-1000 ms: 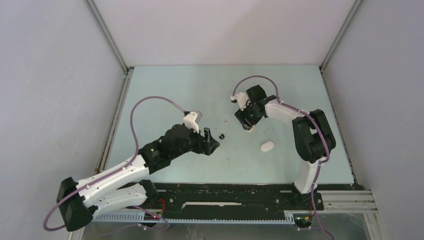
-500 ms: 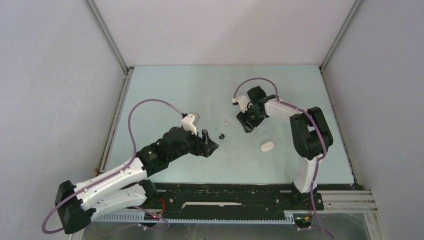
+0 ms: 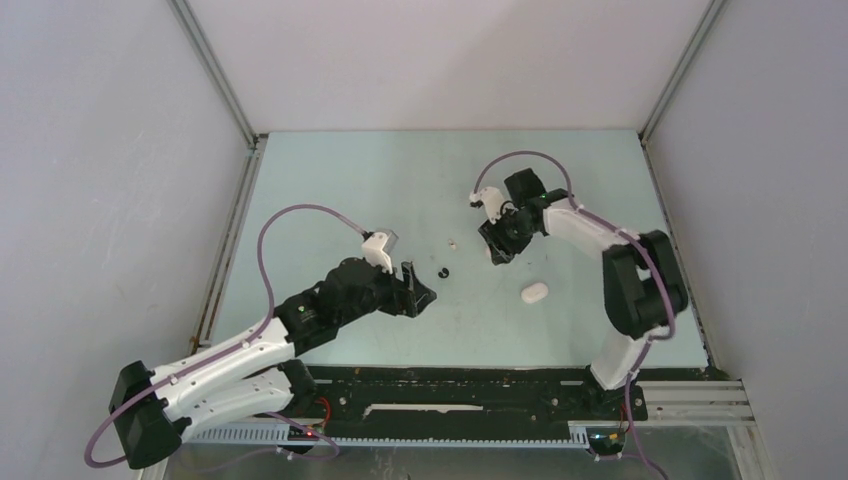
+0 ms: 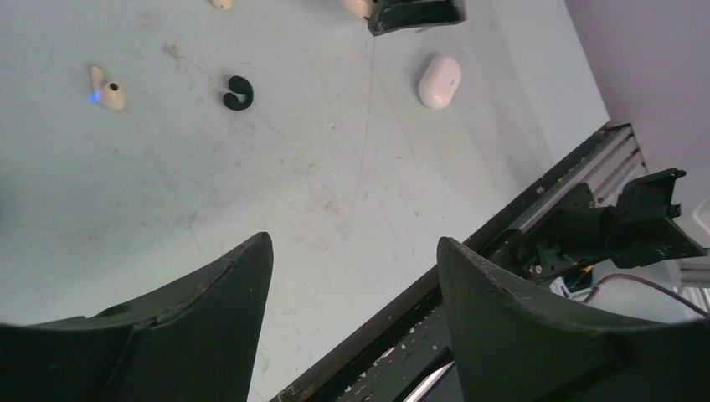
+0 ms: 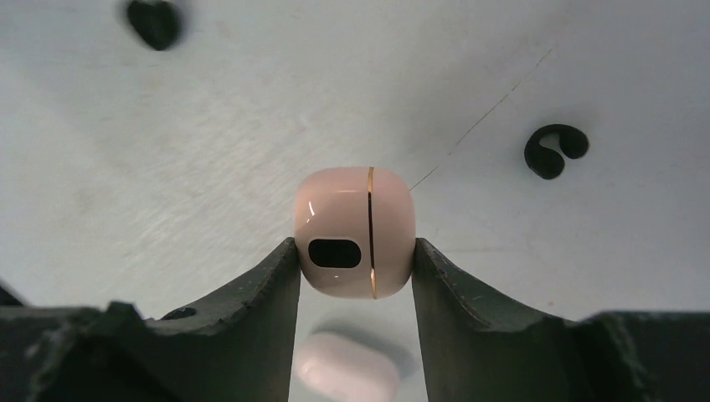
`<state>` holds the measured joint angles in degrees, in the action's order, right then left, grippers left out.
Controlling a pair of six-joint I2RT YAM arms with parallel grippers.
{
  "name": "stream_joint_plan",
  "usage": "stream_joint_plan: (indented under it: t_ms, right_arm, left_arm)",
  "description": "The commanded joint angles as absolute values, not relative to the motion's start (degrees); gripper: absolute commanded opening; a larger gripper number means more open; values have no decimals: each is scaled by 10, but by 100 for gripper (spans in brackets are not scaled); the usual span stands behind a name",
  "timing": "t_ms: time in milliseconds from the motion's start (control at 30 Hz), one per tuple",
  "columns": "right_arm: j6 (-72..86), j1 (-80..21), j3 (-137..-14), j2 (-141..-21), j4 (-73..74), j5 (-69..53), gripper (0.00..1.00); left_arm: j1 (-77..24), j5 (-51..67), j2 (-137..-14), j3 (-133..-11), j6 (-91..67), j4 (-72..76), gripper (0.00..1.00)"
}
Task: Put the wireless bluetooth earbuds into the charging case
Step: Pick up the charging case at the center of the board.
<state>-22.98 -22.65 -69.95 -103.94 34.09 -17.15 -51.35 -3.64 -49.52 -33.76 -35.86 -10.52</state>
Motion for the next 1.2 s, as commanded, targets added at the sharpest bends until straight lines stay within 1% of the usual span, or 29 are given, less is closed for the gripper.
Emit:
stream_joint_plan:
  t_ms: [0,100,367,567,667,800,1033,1167]
  right_arm:
    - [-236,-232,-689,-898,354,-264,30]
    - [-239,-245,-676,-840,360,-292,30]
    - [-283,-285,-607,-707,356,-342,31]
    - [-335,-304,-545,-623,336,-372,33]
    - [-342,-304,-541,-612,339,-382,33]
    - [-353,-308,-540,-611,344,-392,34]
    - [-366,-317,-536,-609,352,-396,34]
    - [-371,-322,-530,-606,346,-389,36]
  left_arm:
    - [-512,-7,-504,-344,-395,-53,77]
    - [-512,17,-520,-354,-413,-25,75]
    - [-511,147,-589,-390,-441,64,72]
    - [-508,179,-622,-408,-462,96,71]
    - [-505,193,-650,-429,-467,96,71]
    - [-506,219,-696,-449,-479,114,67]
    - [-506,218,-740,-464,-494,132,61]
    - [-505,222,-758,-470,-500,132,58]
